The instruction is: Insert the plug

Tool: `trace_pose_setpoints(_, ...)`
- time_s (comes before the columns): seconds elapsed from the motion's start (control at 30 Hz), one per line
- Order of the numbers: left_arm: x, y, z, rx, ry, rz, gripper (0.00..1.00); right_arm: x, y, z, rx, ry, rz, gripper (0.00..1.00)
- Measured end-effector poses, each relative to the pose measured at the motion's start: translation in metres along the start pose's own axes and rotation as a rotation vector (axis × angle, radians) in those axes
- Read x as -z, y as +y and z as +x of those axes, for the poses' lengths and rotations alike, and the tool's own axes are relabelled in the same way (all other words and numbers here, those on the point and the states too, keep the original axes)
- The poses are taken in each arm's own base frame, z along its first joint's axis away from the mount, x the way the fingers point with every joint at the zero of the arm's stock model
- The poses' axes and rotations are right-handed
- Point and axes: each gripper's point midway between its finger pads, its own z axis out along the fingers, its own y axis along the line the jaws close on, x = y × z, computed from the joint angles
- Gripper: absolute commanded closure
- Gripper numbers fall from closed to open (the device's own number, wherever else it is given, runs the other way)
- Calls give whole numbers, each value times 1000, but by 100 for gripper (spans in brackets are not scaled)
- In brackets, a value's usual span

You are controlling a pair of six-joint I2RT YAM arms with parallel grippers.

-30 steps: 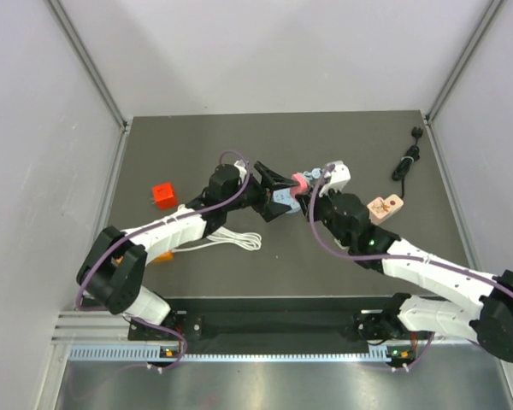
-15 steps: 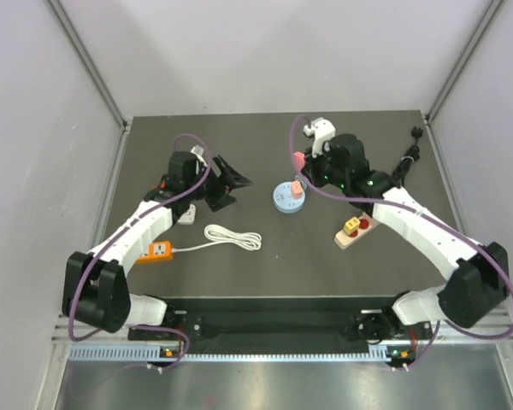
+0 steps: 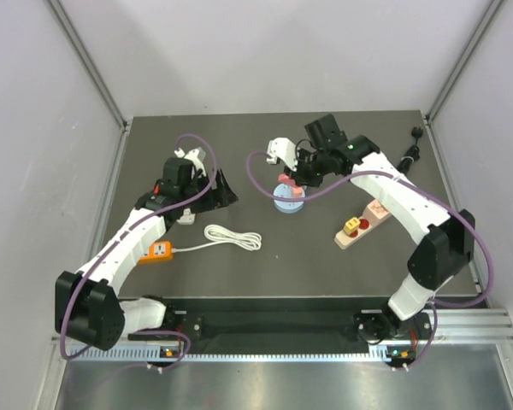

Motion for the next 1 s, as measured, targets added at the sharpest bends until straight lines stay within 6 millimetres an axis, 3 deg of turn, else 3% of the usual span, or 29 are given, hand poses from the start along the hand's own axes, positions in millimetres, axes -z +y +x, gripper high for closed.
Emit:
trace_pose_setpoints(0.17, 12, 4, -3, -39, -43, -23, 12, -12, 0, 8, 180, 71, -106, 100)
trace_pose_setpoints(0.37, 31, 6, -22, -68, -148, -63, 11, -33, 9, 37, 302, 193, -242, 100)
trace_pose_setpoints(0.63, 31, 19, -23, -52, -162, -128, 10, -50, 15, 60, 383, 291, -331, 100)
trace_pose_setpoints(1.0, 29, 37, -25, -3, -183, -203, 9, -72, 9, 66, 433, 355, -353, 100)
